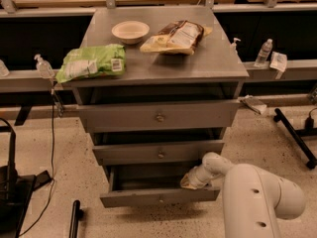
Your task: Open bottom drawer
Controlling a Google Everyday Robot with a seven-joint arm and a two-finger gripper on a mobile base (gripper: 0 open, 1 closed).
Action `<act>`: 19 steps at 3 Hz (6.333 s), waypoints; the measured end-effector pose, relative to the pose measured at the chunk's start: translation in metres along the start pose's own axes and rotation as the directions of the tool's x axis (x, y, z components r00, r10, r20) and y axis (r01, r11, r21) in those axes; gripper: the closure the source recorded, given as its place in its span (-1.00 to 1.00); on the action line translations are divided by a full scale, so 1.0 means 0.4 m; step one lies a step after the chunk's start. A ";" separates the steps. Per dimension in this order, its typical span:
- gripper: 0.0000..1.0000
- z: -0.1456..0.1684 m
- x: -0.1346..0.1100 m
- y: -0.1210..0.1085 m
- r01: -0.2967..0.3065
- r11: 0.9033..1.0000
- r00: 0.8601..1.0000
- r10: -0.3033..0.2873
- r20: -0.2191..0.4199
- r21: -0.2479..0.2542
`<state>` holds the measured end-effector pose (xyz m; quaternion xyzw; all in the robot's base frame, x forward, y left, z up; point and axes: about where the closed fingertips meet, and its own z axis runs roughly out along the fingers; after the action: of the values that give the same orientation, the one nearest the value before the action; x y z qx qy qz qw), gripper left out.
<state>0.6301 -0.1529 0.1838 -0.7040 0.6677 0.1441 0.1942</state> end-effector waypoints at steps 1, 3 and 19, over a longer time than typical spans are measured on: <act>0.04 0.000 0.000 0.000 0.000 1.000 1.000 0.000 0.000 0.000; -0.89 0.000 -0.001 0.000 0.000 1.000 1.000 0.000 0.000 0.000; 0.52 0.059 -0.037 0.196 -0.028 0.979 0.998 0.037 0.044 -0.201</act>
Offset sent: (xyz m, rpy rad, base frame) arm -0.0001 0.0001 0.0001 0.0001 0.0001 0.0001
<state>0.5524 -0.1314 0.1634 -0.7054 0.6565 0.2301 0.1358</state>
